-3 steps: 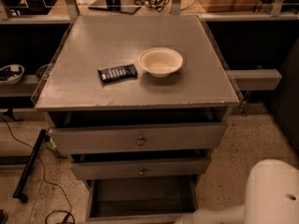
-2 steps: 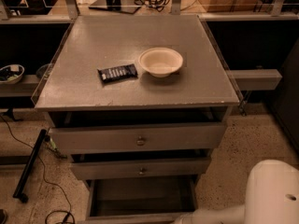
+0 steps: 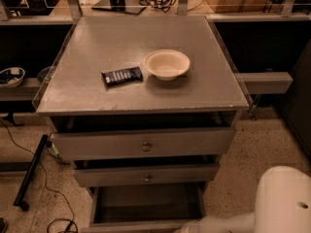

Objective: Close bottom drawer

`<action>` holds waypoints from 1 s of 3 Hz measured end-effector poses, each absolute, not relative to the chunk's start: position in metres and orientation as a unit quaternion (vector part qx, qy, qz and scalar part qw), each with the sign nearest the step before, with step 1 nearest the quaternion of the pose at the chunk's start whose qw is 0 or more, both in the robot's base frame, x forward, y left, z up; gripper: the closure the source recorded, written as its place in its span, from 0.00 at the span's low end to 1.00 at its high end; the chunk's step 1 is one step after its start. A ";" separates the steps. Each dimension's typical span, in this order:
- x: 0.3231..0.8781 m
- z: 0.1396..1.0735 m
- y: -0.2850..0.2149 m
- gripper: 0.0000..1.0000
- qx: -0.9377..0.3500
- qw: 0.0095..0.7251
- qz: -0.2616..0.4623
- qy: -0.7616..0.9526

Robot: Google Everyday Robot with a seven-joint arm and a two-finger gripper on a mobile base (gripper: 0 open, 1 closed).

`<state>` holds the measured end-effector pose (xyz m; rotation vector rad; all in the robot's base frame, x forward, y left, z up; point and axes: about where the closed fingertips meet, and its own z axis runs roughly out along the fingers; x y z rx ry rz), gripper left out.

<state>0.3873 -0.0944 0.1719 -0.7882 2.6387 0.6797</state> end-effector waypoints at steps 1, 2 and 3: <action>0.399 0.173 -0.092 1.00 -0.273 0.164 0.234 0.918; 0.398 0.173 -0.091 1.00 -0.273 0.166 0.234 0.918; 0.412 0.177 -0.086 1.00 -0.270 0.182 0.233 0.916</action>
Offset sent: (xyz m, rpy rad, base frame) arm 0.1205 0.0194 0.0110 0.0243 -0.1851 -0.0896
